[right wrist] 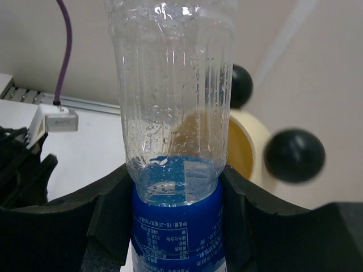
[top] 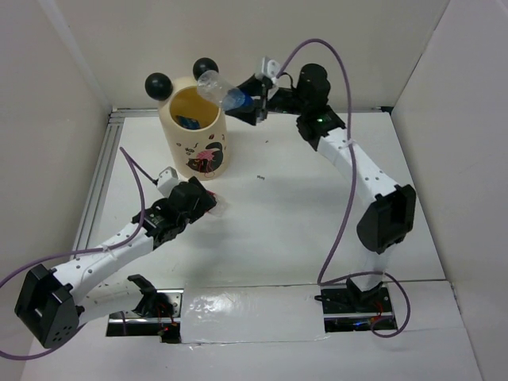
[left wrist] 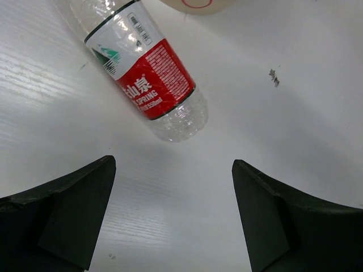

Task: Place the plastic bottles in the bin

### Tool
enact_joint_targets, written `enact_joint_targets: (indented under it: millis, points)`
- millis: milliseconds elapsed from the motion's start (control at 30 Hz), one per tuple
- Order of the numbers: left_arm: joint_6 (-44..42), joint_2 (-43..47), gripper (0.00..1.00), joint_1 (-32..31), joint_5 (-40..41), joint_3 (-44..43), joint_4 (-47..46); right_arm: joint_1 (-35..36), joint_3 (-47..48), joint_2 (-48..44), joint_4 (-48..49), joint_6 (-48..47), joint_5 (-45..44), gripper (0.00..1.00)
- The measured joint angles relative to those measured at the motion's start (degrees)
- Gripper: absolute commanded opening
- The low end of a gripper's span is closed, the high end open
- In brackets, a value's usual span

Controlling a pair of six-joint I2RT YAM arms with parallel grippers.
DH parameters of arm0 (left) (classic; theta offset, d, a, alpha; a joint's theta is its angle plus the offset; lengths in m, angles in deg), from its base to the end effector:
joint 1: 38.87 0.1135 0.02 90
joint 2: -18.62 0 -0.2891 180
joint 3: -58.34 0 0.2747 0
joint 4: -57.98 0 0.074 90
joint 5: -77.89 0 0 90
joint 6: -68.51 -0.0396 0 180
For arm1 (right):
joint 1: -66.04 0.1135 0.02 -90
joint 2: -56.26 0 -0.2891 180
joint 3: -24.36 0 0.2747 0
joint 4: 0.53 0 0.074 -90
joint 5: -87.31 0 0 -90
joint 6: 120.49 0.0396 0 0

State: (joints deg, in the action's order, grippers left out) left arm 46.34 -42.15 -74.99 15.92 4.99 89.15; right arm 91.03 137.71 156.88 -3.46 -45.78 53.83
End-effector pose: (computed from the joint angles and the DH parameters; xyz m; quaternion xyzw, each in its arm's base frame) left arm 0.2019 -0.1243 0.2624 -0.3399 0.8123 -0.1971 0.4311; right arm 0.3809 0.2140 0.4745 -0.5354 0.4080 0.3608 0.6456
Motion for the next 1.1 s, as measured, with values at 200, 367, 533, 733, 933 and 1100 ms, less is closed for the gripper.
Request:
enact_joint_targets:
  millis: [200, 367, 533, 733, 933, 1100]
  points:
    - [1.9, 2.1, 0.96, 0.5, -1.4, 4.4, 0.2, 6.2, 9.2, 12.0, 6.8, -2.6, 0.2, 0.31]
    - [3.1, 4.2, 0.96, 1.0, -1.4, 5.1, 1.0, 8.8, 21.3, 23.3, 9.8, -1.4, 0.7, 0.36]
    - [3.4, 5.9, 0.96, 1.2, -1.4, 5.6, 1.1, 10.3, 28.8, 29.6, 13.2, 1.1, 1.0, 0.43]
    - [4.5, 6.7, 0.96, 1.7, -1.6, 6.5, 2.3, 10.6, 33.6, 34.9, 18.4, 5.4, 1.1, 0.66]
    - [4.6, 6.7, 0.96, 1.8, -1.6, 6.5, 2.5, 10.6, 33.6, 38.7, 21.9, 7.9, 0.5, 0.87]
    - [4.7, 6.4, 0.99, 1.8, -1.6, 6.5, 2.5, 10.6, 33.6, 39.8, 22.1, 8.4, -0.1, 0.99]
